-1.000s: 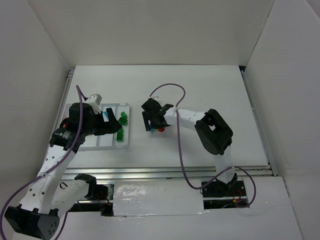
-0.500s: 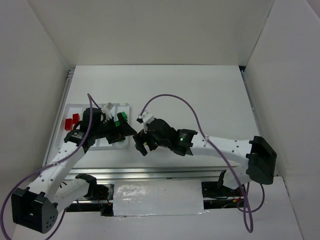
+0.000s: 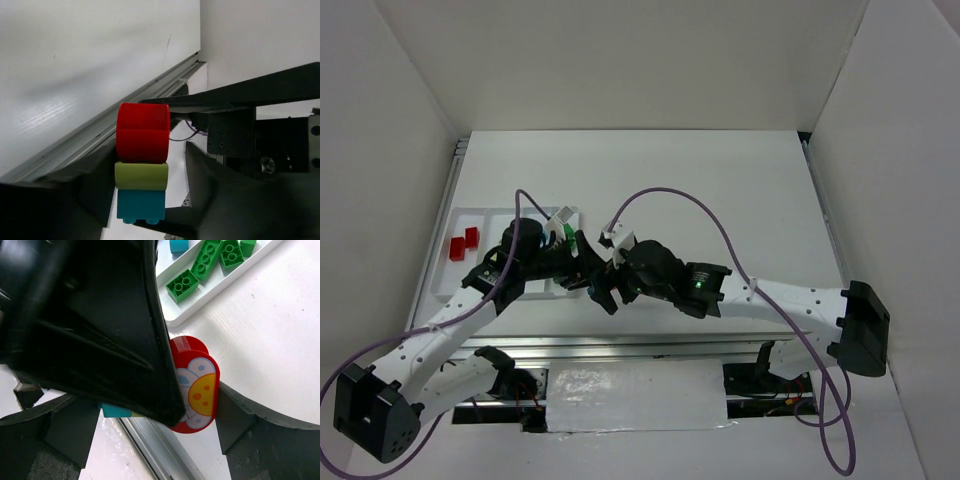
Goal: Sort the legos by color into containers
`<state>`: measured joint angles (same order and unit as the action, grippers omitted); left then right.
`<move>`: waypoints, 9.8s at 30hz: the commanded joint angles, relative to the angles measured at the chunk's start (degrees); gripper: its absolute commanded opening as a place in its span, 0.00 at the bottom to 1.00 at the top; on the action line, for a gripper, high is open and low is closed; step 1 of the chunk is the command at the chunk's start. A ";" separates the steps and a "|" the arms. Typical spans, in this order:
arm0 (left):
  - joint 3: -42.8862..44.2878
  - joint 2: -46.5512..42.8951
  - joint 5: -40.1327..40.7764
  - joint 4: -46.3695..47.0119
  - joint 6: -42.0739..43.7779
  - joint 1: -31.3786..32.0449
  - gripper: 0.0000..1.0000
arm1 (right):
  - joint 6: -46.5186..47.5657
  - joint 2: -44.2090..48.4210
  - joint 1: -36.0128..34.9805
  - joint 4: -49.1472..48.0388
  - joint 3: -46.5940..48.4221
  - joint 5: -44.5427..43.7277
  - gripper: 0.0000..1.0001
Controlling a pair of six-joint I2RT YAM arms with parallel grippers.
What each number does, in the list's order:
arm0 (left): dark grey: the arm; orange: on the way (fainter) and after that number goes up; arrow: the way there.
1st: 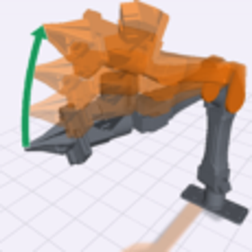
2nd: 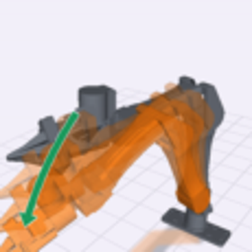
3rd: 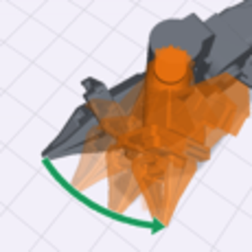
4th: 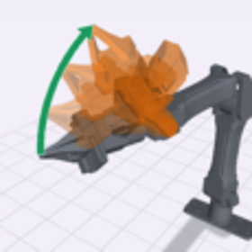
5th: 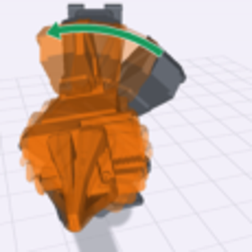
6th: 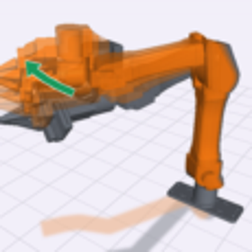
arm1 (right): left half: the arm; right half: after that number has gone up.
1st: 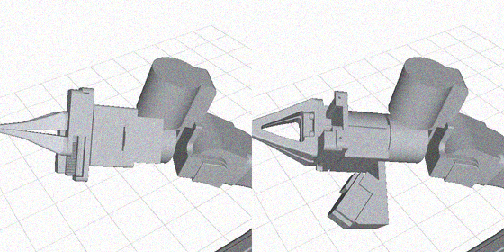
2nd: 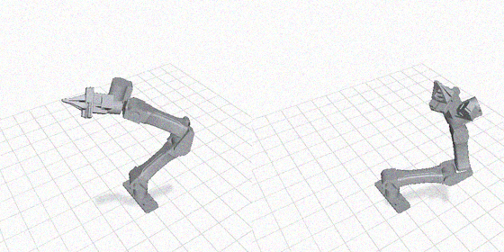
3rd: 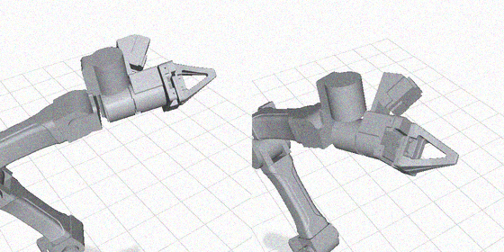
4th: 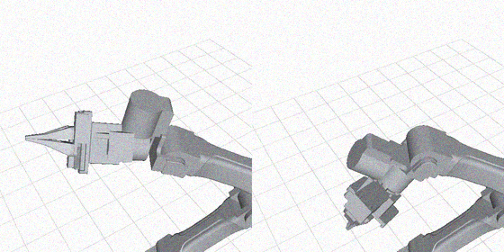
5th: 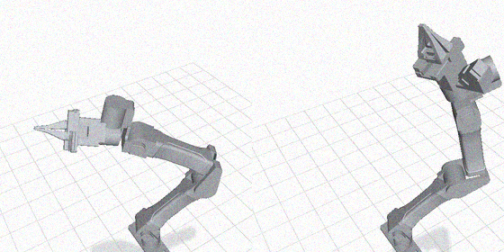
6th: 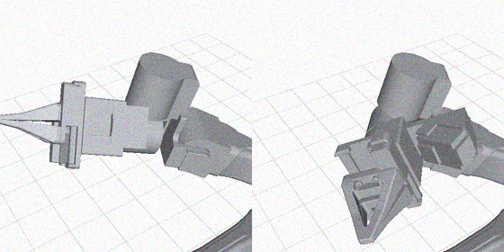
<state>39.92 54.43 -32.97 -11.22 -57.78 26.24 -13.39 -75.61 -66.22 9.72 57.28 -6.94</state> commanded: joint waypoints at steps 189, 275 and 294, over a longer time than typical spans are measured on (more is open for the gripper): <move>2.79 -12.86 4.14 31.89 -0.42 6.28 0.00 | -34.17 13.21 14.89 -56.14 -16.94 34.45 0.00; 23.71 27.76 63.48 -34.84 -4.46 -46.37 1.00 | -20.63 31.05 18.58 -20.80 -25.37 33.66 0.00; 16.69 -8.01 -20.37 -1.37 22.12 -11.76 0.99 | -11.66 30.70 19.02 -16.48 -19.57 47.17 0.00</move>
<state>58.02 49.93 -39.46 -19.94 -35.40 10.57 -27.05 -46.59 -47.57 -4.86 35.27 34.52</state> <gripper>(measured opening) 0.994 0.441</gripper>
